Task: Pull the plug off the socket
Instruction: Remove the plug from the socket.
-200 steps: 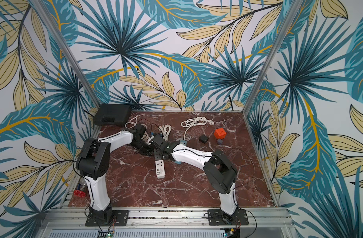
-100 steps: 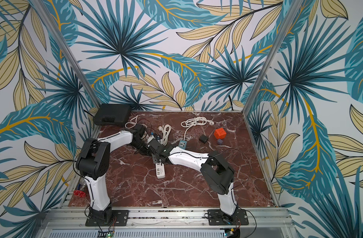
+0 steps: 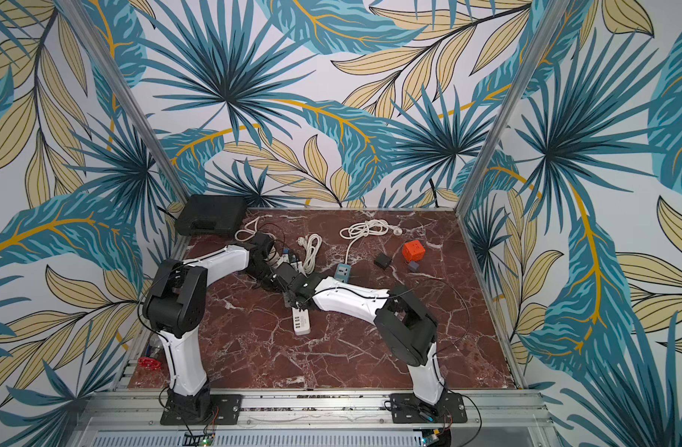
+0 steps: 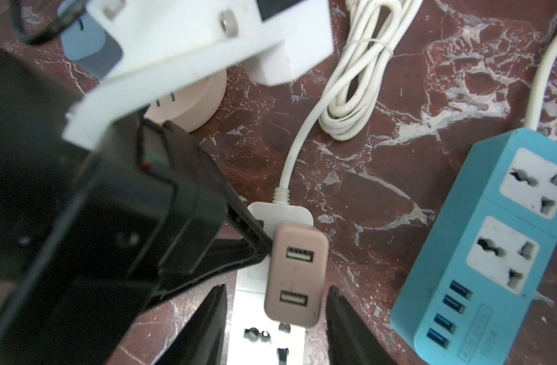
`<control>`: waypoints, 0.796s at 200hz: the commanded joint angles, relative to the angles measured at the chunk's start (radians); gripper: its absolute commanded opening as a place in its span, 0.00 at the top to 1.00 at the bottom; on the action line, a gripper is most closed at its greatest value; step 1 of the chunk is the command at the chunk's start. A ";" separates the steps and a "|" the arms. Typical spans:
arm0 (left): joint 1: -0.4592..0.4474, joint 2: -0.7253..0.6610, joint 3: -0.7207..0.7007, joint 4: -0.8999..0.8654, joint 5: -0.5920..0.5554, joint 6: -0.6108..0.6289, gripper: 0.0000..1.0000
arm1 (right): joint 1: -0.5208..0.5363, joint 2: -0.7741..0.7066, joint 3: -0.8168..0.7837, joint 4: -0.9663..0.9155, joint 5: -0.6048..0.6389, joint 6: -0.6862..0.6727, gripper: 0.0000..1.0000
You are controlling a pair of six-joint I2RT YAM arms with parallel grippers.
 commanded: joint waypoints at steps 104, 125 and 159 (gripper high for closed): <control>0.006 0.027 -0.004 0.005 -0.002 0.011 1.00 | 0.014 0.002 -0.022 0.015 0.079 0.030 0.72; 0.006 0.029 -0.004 0.004 -0.001 0.010 1.00 | 0.035 0.001 -0.020 0.016 0.116 0.023 0.75; 0.006 0.029 -0.004 0.004 -0.001 0.012 1.00 | 0.040 0.000 -0.020 0.020 0.128 0.028 0.79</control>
